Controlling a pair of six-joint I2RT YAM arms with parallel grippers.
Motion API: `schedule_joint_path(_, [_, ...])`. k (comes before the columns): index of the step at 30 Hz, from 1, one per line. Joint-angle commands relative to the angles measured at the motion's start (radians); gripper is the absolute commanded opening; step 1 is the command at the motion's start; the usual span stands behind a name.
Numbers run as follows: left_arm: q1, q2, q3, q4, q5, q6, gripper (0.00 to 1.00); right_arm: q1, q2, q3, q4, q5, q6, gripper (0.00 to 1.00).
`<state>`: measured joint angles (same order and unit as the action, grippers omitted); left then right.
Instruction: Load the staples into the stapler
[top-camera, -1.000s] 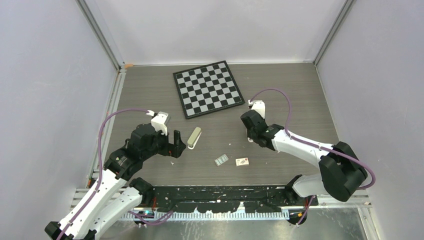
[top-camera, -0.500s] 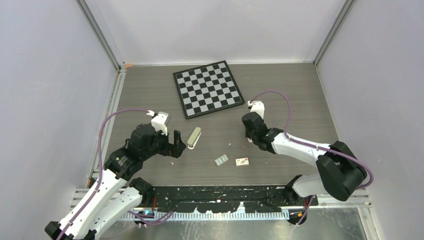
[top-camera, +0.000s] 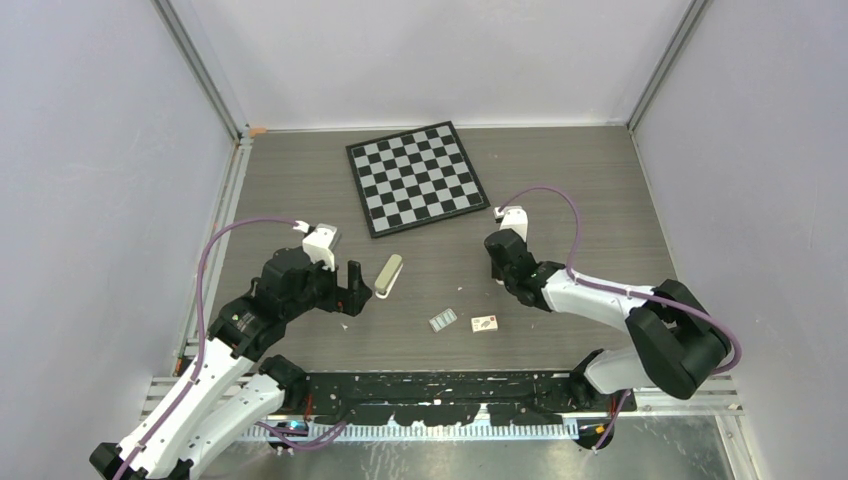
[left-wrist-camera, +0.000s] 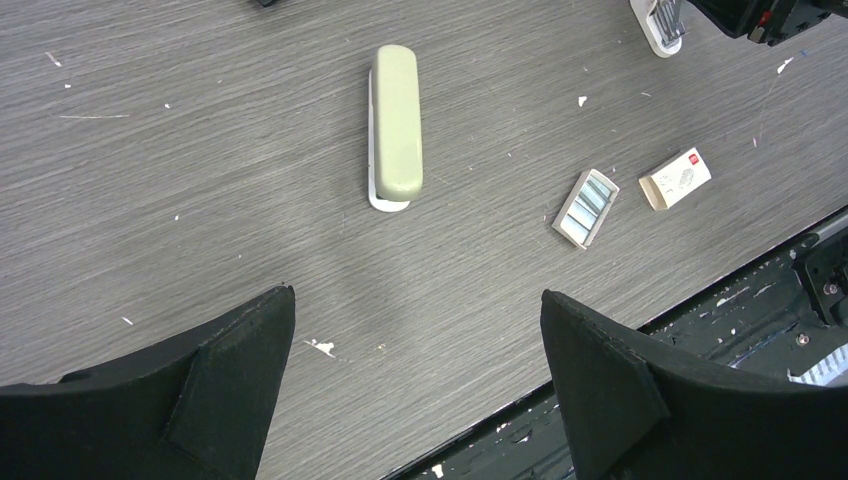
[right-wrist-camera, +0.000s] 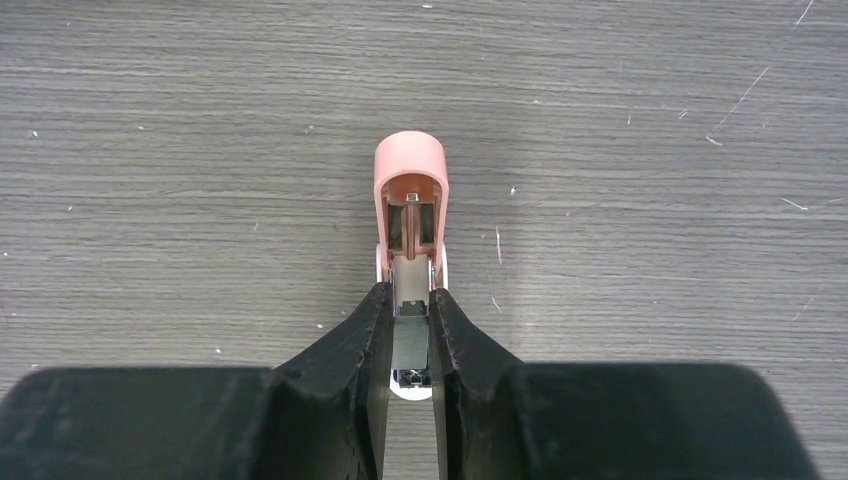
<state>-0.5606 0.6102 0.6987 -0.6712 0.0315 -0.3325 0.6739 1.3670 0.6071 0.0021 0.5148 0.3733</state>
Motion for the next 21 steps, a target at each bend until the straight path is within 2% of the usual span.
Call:
schedule_joint_path(1, [0.004, -0.005, 0.003, 0.023, 0.019, 0.013, 0.94, -0.003, 0.012, -0.004, 0.086, 0.03, -0.02, 0.24])
schedule_joint_path(21, [0.004, -0.011, 0.002, 0.023, 0.018, 0.013, 0.94, -0.002, 0.001, -0.022, 0.1, 0.061, -0.044, 0.24])
